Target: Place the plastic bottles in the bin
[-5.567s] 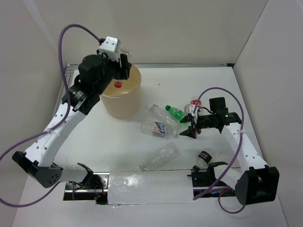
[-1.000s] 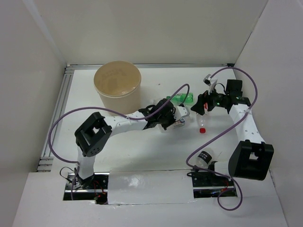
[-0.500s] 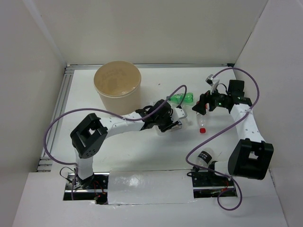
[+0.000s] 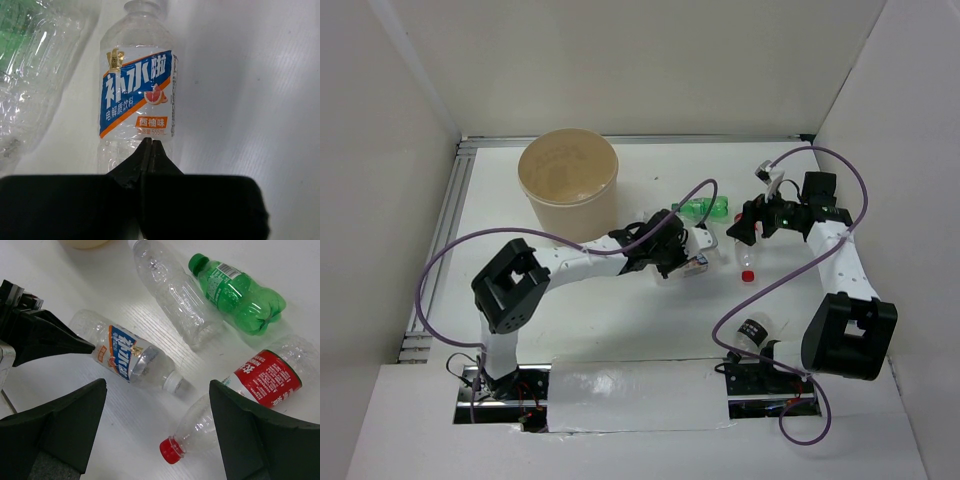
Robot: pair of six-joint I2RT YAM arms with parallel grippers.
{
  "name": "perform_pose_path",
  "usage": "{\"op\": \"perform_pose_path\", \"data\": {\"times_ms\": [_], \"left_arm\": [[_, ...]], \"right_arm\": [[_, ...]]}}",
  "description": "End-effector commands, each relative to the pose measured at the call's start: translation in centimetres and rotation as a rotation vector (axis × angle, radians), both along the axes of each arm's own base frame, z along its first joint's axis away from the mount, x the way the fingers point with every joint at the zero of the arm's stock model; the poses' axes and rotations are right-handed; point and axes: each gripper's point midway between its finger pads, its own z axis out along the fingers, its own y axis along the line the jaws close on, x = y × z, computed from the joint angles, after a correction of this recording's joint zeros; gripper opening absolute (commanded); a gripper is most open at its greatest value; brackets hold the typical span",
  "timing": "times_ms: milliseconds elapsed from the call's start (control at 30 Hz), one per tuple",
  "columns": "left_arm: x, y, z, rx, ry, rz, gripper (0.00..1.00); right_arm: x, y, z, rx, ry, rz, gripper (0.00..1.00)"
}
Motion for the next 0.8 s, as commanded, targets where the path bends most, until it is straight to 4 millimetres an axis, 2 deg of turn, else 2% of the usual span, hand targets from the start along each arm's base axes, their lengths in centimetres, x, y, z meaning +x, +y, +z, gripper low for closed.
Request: {"op": "perform_pose_path", "data": {"times_ms": [0, 67, 133, 300, 367, 433, 467, 500, 567, 600, 633, 767], "left_arm": [[-0.3, 0.1, 3.6, -0.047, -0.033, -0.005, 0.00], [-0.2, 0.3, 5.4, -0.071, -0.063, 0.005, 0.00], [0.2, 0.7, 8.2, -0.112, -0.117, 0.030, 0.00], [0.8, 1.6, 13.4, -0.180, -0.199, 0.060, 0.00], [1.6, 2.3, 14.7, -0.198, -0.223, 0.087, 0.00], [2.0, 2.9, 14.4, -0.180, -0.220, 0.106, 0.01], [2.0, 3.2, 14.2, -0.174, -0.206, 0.103, 0.11], [2.1, 3.1, 12.4, -0.138, -0.178, 0.102, 0.47], [1.1, 2.7, 10.4, -0.102, -0.121, 0.037, 0.73], [0.9, 2.6, 9.4, -0.085, -0.096, 0.026, 0.95], [0.7, 2.5, 8.0, -0.057, -0.075, 0.006, 0.97], [0.4, 2.0, 5.2, -0.023, -0.046, -0.005, 0.99]], "right_arm": [[0.3, 0.1, 0.6, 0.013, -0.031, 0.020, 0.90], [0.3, 0.1, 0.6, 0.013, -0.031, 0.020, 0.90], [0.3, -0.2, 0.6, 0.013, -0.031, 0.011, 0.90], [0.4, -0.5, 0.4, 0.015, -0.023, 0.002, 0.90], [0.6, -0.5, 0.5, 0.013, -0.031, 0.002, 0.90], [0.6, -0.5, 0.5, 0.013, -0.031, 0.002, 0.91], [0.6, -0.5, 0.5, 0.013, -0.031, 0.002, 0.92], [0.6, -0.5, 0.5, 0.013, -0.031, 0.002, 0.92], [0.4, -0.5, 0.1, 0.015, -0.023, 0.002, 0.93], [0.4, -0.5, 0.4, 0.013, -0.031, 0.002, 0.94], [0.4, -0.8, 0.4, 0.013, -0.032, -0.007, 0.94], [0.0, -0.9, 0.3, 0.022, -0.023, -0.012, 0.94]]}}
